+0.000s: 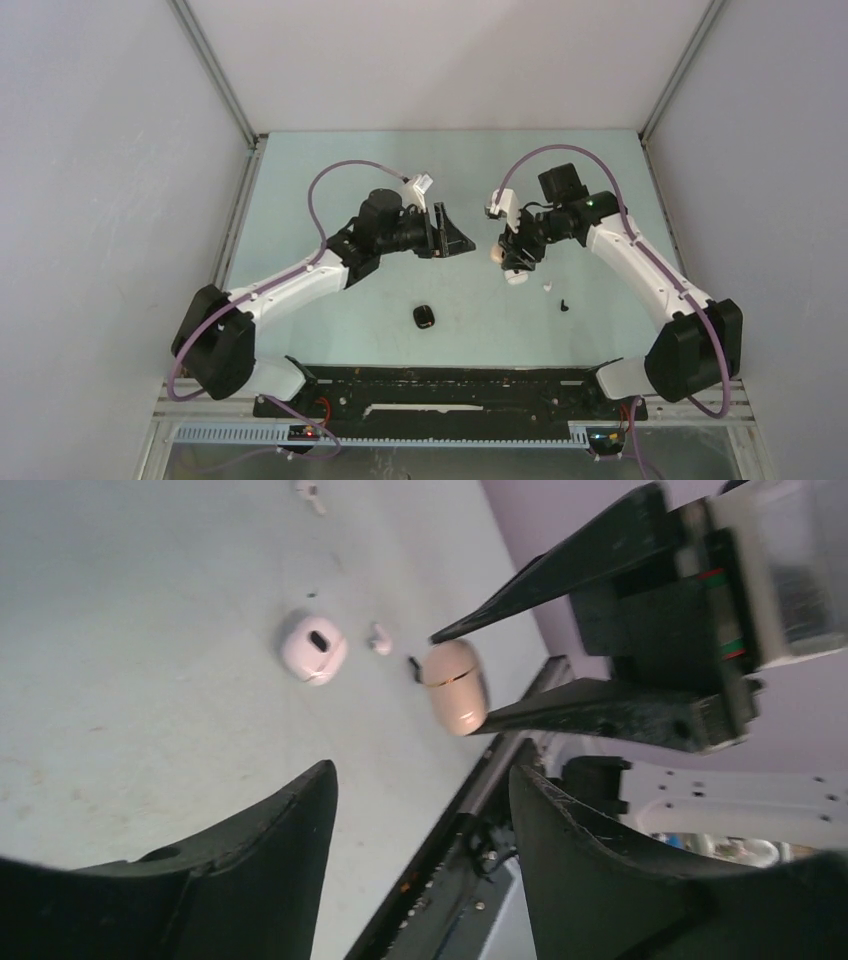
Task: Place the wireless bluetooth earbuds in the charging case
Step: Pick up the charging case at the center of the board.
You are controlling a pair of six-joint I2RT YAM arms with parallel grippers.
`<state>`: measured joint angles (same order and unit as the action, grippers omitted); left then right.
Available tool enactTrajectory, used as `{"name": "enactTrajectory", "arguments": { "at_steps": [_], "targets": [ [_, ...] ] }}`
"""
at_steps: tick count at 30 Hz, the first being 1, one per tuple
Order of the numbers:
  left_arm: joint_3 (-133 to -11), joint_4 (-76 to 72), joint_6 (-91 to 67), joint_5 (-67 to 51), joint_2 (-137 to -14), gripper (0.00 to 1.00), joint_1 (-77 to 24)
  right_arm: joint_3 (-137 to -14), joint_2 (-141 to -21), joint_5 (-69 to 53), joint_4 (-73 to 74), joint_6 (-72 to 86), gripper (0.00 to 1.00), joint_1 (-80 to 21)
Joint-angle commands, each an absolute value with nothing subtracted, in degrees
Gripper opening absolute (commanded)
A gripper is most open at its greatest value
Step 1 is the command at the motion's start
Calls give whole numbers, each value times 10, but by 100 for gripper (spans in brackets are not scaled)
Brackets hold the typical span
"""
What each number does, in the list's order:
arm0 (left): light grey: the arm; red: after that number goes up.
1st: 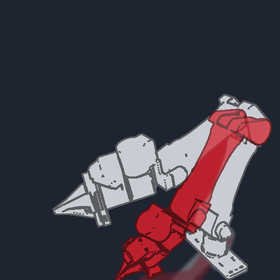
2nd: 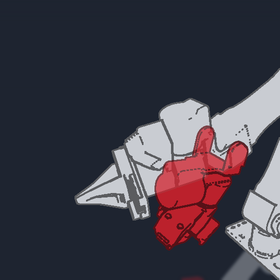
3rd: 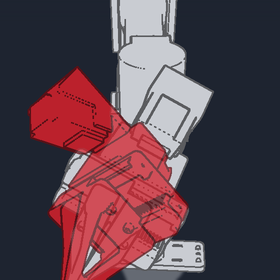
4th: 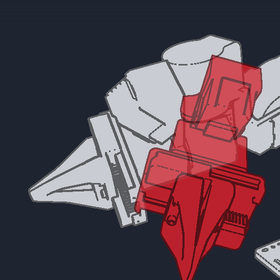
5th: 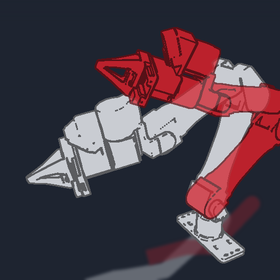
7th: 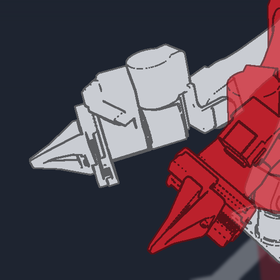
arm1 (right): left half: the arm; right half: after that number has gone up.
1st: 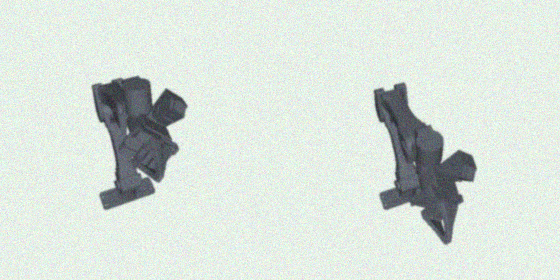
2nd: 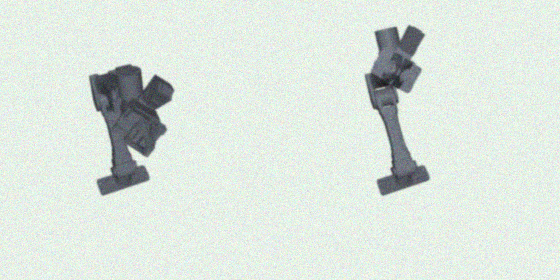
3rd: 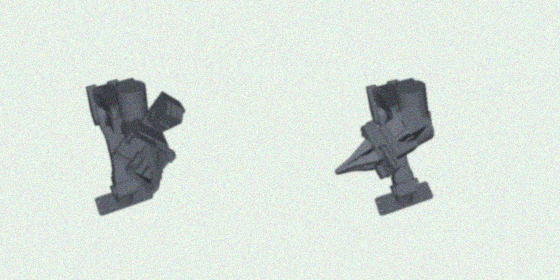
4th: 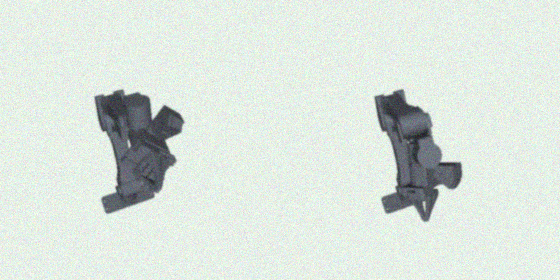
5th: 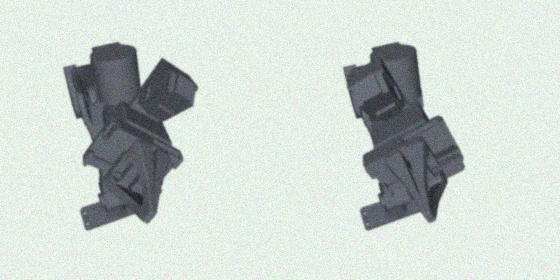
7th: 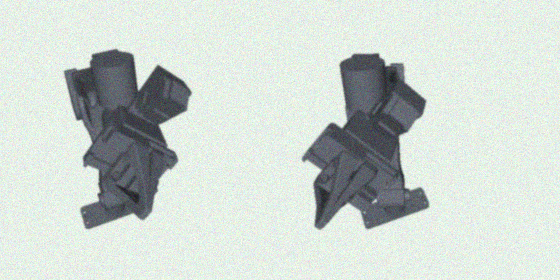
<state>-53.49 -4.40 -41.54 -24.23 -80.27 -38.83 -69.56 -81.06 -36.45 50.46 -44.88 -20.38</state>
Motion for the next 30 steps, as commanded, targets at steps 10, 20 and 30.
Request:
{"name": "enactTrajectory", "arguments": {
  "at_steps": [10,20,30],
  "targets": [
    [-570,-138,-518,-338,-858,57,-406,-679,-760,-355,458,-393,35,-253],
    [-584,-135,-534,-388,-892,48,-411,-679,-756,-341,448,-394,35,-268],
    [-609,-139,-545,-418,-926,32,-416,-679,-759,-331,446,-396,35,-273]
  ]
}}
